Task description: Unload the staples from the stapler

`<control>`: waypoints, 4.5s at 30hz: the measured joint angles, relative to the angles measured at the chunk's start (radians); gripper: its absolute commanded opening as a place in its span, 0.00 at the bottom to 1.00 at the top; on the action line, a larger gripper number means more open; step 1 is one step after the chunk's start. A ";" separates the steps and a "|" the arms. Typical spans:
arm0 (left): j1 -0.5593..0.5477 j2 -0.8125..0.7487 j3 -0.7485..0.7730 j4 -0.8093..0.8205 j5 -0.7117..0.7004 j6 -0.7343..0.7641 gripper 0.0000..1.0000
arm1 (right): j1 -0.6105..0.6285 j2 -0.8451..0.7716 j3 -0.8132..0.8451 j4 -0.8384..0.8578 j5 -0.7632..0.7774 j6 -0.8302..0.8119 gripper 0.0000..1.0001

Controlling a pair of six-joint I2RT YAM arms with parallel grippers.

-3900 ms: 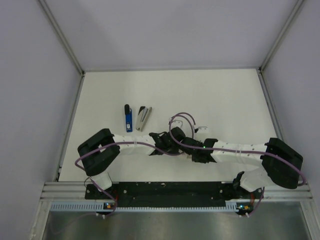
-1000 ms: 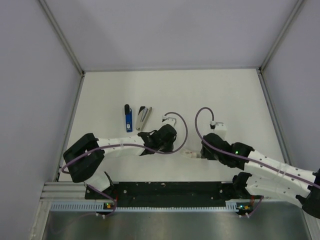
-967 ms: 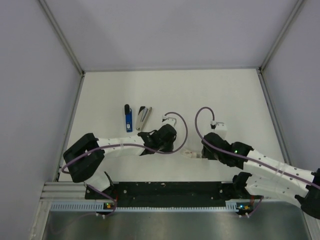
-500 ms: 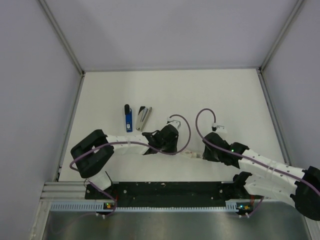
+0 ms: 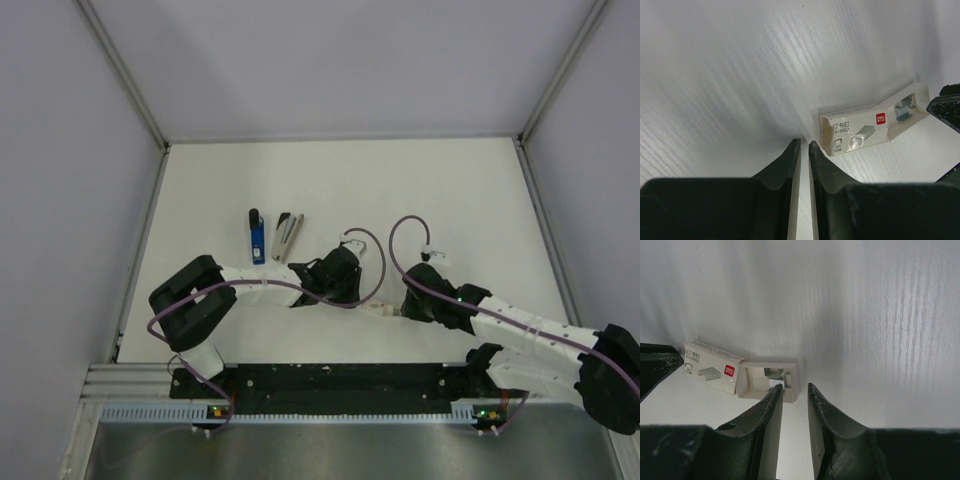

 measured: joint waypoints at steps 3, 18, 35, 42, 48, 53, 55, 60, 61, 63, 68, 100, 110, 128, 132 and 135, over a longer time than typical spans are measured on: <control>0.000 0.002 0.000 0.004 0.012 0.000 0.16 | 0.000 0.013 0.000 0.004 0.000 0.003 0.26; -0.007 0.002 -0.005 0.014 0.038 -0.013 0.15 | 0.000 0.013 0.000 -0.001 0.037 0.014 0.20; -0.037 0.002 -0.005 0.020 0.042 -0.018 0.14 | 0.000 0.025 -0.025 -0.034 0.067 0.049 0.01; -0.053 0.002 -0.010 0.020 0.041 -0.034 0.14 | 0.000 0.034 -0.025 -0.010 0.056 0.061 0.00; -0.061 0.002 -0.016 0.028 0.031 -0.054 0.14 | 0.000 0.036 -0.026 0.015 0.030 0.076 0.00; -0.062 0.001 -0.020 0.036 0.019 -0.074 0.14 | 0.000 0.048 -0.043 0.055 0.003 0.092 0.00; -0.063 -0.002 -0.021 0.032 0.005 -0.082 0.14 | 0.000 0.048 -0.049 0.072 -0.008 0.102 0.00; -0.064 -0.003 -0.021 0.030 -0.009 -0.095 0.14 | 0.000 0.043 -0.060 0.097 -0.016 0.113 0.00; -0.065 -0.003 -0.021 0.030 -0.011 -0.096 0.14 | 0.000 0.042 -0.060 0.096 -0.016 0.113 0.00; -0.067 -0.003 -0.021 0.030 -0.017 -0.097 0.14 | 0.000 0.030 -0.060 0.073 -0.015 0.109 0.05; -0.067 -0.006 -0.023 0.026 -0.023 -0.099 0.14 | 0.000 -0.009 -0.058 0.018 -0.011 0.085 0.14; -0.067 -0.115 -0.134 0.012 -0.094 -0.158 0.14 | 0.134 0.146 0.141 0.014 0.010 -0.313 0.30; -0.067 -0.115 -0.135 0.013 -0.095 -0.167 0.14 | 0.134 0.246 0.142 0.079 0.009 -0.319 0.28; -0.067 -0.122 -0.144 0.016 -0.098 -0.179 0.14 | 0.134 0.348 0.180 0.093 0.014 -0.231 0.13; -0.067 -0.122 -0.144 0.017 -0.098 -0.179 0.14 | 0.134 0.348 0.180 0.092 0.015 -0.206 0.06; -0.067 -0.122 -0.144 0.017 -0.098 -0.179 0.14 | 0.134 0.347 0.180 0.086 0.017 -0.189 0.03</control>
